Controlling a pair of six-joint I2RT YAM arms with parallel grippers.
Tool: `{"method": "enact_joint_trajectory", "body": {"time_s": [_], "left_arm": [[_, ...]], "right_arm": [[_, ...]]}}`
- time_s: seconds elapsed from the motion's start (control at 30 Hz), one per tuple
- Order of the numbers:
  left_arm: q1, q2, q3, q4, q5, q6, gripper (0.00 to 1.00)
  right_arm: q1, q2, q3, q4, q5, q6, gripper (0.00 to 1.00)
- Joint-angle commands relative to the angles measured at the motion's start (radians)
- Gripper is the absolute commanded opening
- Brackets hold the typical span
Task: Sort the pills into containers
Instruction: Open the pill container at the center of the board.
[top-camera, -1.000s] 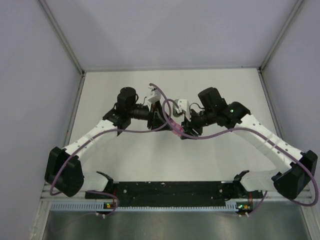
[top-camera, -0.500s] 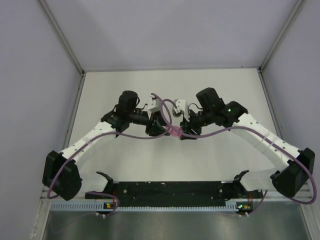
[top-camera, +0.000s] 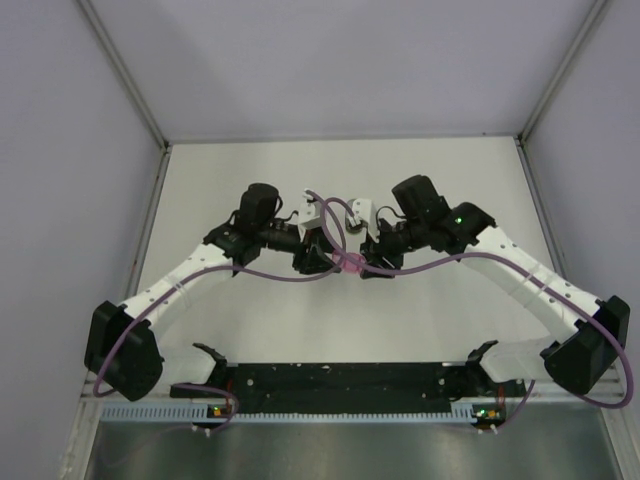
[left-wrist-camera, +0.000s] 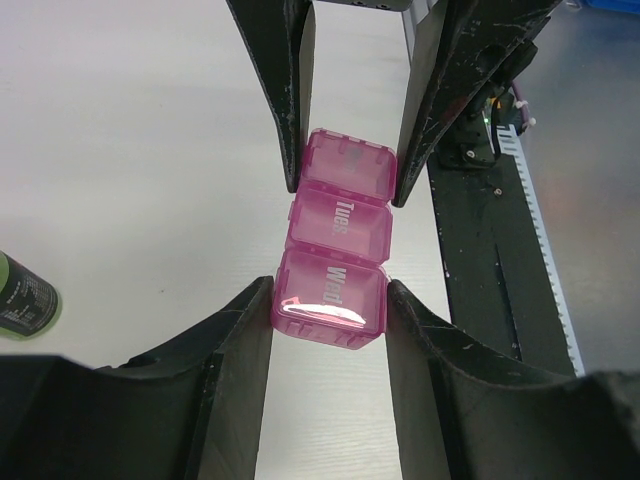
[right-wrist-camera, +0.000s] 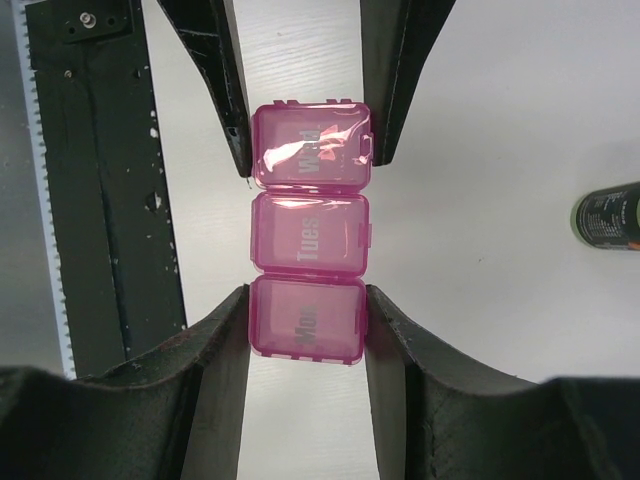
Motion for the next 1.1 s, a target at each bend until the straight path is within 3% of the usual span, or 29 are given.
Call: {"method": "enact_joint_trajectory", "body": {"time_s": [0.0, 0.13, 0.23, 0.33, 0.47, 0.73, 0.8, 0.9, 1.07], "left_arm": [[-0.007, -0.018, 0.013, 0.059, -0.021, 0.022, 0.41], [-0.007, -0.018, 0.017, 0.061, -0.034, 0.024, 0.7], [-0.009, -0.016, 0.017, 0.061, -0.041, 0.033, 0.83], [-0.007, -0.01, 0.016, 0.066, -0.045, 0.039, 0.86], [-0.01, -0.001, 0.011, 0.066, -0.048, 0.059, 0.85], [-0.01, -0.007, 0.01, 0.104, -0.027, 0.013, 0.42], [-0.012, -0.013, 0.011, 0.105, -0.024, 0.008, 0.37], [-0.01, -0.022, 0.01, 0.105, -0.024, 0.007, 0.39], [-0.01, -0.031, 0.002, 0.112, -0.021, -0.001, 0.6]], "right_arm": [[0.001, -0.019, 0.017, 0.025, -0.013, 0.028, 0.03], [0.001, -0.023, 0.017, 0.023, -0.016, 0.028, 0.01], [0.003, -0.026, 0.014, 0.022, -0.021, 0.028, 0.0], [0.001, -0.026, 0.012, 0.022, -0.021, 0.028, 0.0], [0.001, -0.025, 0.014, 0.022, -0.027, 0.029, 0.0], [0.001, -0.017, 0.003, 0.023, -0.022, 0.025, 0.0], [0.0, -0.016, 0.0, 0.023, -0.024, 0.026, 0.0], [-0.003, -0.013, -0.008, 0.026, -0.028, 0.028, 0.0], [-0.003, -0.006, -0.014, 0.028, -0.033, 0.028, 0.0]]}}
